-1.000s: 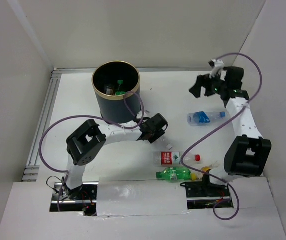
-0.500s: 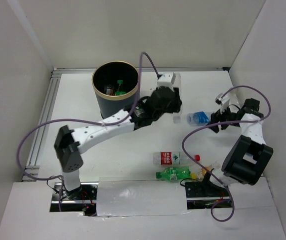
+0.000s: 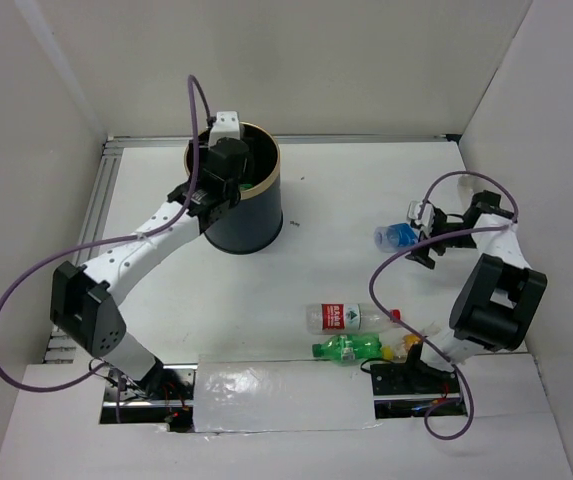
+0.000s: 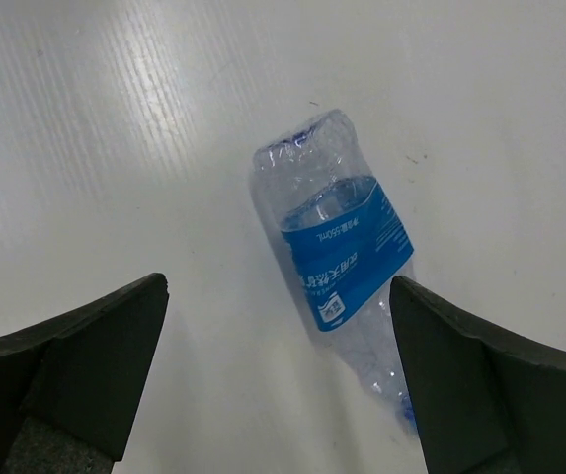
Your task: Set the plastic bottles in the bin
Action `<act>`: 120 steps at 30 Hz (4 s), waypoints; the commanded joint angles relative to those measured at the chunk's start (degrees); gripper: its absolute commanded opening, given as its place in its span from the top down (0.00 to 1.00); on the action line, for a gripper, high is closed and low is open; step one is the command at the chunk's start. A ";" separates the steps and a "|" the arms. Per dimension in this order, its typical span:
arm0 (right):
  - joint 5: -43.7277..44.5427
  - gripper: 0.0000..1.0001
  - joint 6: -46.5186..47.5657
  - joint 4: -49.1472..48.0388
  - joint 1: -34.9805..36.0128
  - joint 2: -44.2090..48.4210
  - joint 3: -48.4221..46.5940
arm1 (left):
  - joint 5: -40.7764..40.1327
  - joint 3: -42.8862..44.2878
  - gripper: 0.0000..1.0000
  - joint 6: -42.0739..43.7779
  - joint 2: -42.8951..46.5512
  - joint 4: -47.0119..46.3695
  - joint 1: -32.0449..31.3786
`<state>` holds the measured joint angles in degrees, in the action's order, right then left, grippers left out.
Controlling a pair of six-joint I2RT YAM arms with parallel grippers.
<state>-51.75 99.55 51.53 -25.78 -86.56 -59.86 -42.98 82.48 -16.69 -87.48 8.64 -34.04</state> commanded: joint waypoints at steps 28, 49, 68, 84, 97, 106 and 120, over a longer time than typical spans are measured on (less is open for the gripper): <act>-3.08 1.00 -2.64 8.33 21.11 -16.88 -34.95 | 30.68 -48.36 0.11 3.42 23.24 -21.28 -30.29; -13.12 0.65 -88.70 -49.32 58.82 -35.78 -72.96 | 24.70 -47.86 0.08 11.48 8.65 -34.84 -36.45; -18.37 0.00 -77.34 -21.22 19.74 -15.23 -46.37 | 47.29 -30.98 0.24 26.11 -16.39 -31.94 -36.45; 34.96 0.00 -75.10 -34.56 -0.57 3.26 -11.49 | 22.86 -14.21 1.00 14.49 6.96 -27.47 -22.14; 35.57 0.00 -77.40 -31.40 -4.19 -19.42 -30.72 | 9.40 -11.72 0.86 6.06 11.81 -12.25 -0.60; 44.00 0.00 -76.88 -27.18 -2.43 -34.45 -45.86 | 9.93 -11.02 0.05 7.18 11.18 -11.62 3.98; 59.04 0.21 -73.01 -30.79 3.19 -45.01 -40.71 | 27.68 -23.31 0.43 15.12 26.92 -15.68 -21.58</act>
<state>2.83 24.56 21.71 -22.31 -131.68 -103.66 -20.43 63.59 0.51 -61.54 -6.02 -53.10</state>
